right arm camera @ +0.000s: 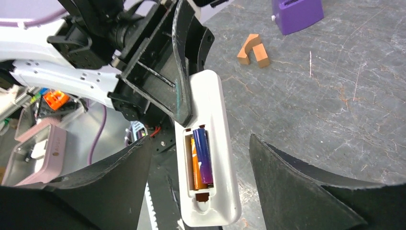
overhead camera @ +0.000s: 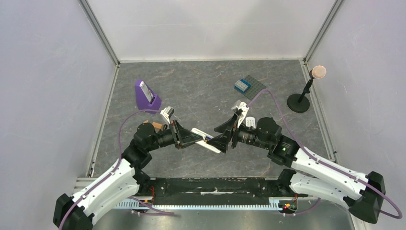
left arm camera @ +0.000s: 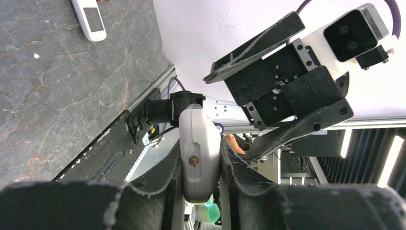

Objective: Load the batteries into the remote control

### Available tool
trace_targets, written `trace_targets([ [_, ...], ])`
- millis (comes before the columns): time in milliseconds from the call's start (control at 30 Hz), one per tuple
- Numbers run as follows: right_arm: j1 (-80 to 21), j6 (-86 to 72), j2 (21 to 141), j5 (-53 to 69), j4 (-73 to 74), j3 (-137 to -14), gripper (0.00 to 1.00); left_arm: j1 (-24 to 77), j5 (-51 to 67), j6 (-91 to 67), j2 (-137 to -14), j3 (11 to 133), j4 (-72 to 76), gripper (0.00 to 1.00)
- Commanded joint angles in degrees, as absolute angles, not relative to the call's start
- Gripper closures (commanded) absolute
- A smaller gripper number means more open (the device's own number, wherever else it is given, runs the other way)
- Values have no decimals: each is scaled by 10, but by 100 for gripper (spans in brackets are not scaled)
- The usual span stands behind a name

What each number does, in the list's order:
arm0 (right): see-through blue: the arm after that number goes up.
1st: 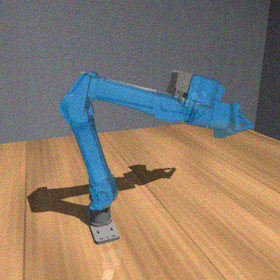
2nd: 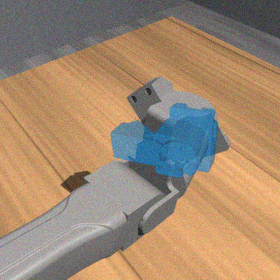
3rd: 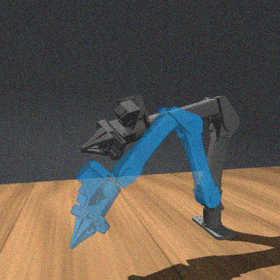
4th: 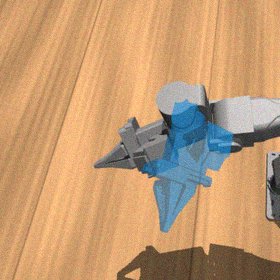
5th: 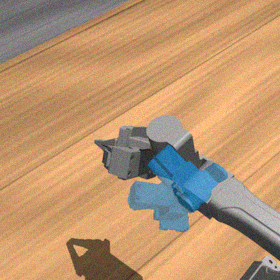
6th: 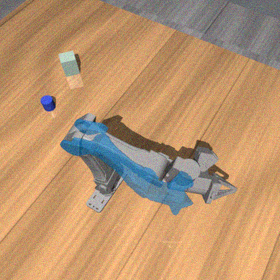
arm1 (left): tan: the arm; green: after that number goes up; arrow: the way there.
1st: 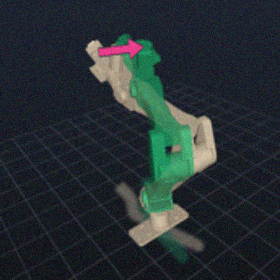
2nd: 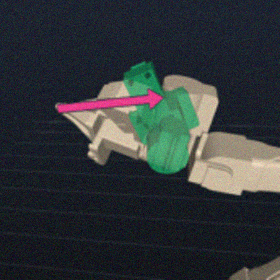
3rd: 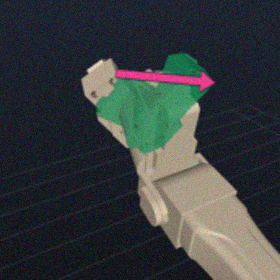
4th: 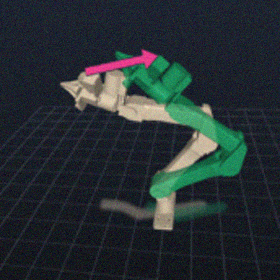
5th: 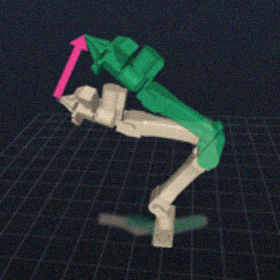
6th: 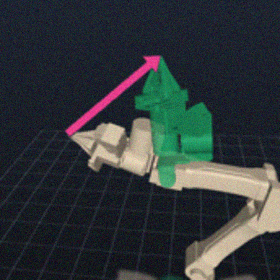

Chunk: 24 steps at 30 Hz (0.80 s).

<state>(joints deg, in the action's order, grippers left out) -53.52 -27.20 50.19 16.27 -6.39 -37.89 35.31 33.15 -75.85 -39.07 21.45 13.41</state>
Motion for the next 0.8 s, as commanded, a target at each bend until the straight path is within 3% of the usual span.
trace_targets([
  [0, -537, -333, 464, 130, -71, -380, 24, 350, 327, -721, -375, 221, 146, 98],
  [300, -536, -416, 422, 74, -38, -317, 20, 350, 330, -701, -354, 214, 147, 98],
  [767, -536, -558, 400, 86, -156, -233, 20, 350, 335, -674, -337, 204, 147, 98],
])
